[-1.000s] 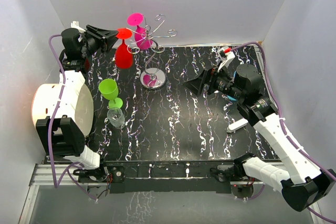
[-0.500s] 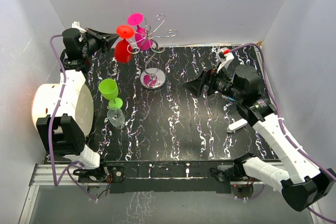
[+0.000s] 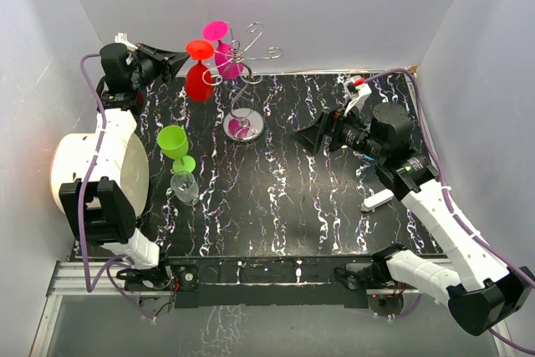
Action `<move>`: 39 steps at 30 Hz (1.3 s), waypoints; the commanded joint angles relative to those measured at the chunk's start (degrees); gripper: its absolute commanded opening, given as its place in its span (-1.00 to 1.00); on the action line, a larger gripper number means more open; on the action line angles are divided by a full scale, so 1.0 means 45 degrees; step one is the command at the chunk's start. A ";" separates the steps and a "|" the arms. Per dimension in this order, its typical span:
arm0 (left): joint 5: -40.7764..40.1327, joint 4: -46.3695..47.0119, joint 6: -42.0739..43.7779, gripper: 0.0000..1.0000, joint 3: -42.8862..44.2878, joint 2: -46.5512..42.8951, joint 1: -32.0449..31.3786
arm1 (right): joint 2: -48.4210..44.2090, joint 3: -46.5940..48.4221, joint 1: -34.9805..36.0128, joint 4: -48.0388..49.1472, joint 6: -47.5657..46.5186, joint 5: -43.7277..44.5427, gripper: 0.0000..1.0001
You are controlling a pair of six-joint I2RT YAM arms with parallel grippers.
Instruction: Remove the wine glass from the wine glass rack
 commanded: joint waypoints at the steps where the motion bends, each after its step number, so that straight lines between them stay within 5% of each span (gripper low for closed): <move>1: 0.0258 0.0558 -0.0061 -1.00 0.0747 -0.0041 0.0074 | -0.0009 0.0078 0.0064 0.0903 -0.0129 -0.0084 0.96; 10: -0.0139 0.0047 0.0131 -1.00 0.1373 0.0317 0.0094 | -0.0081 0.0092 0.0062 0.0867 -0.0130 -0.0030 0.97; 27: 0.0011 0.0501 -0.0146 -1.00 -0.1018 -0.1224 0.0163 | -0.0009 -0.0018 0.0051 0.1020 -0.0073 -0.0162 0.97; 32: 0.0080 0.0695 -0.0176 -0.52 -0.1038 -0.1065 0.0158 | -0.0079 -0.0033 0.0056 0.0964 -0.0069 -0.0119 0.96; 39: 0.0251 0.0745 -0.0166 -0.36 -0.0703 -0.0694 0.0151 | -0.0062 -0.0093 0.0063 0.0991 -0.0072 -0.0124 0.97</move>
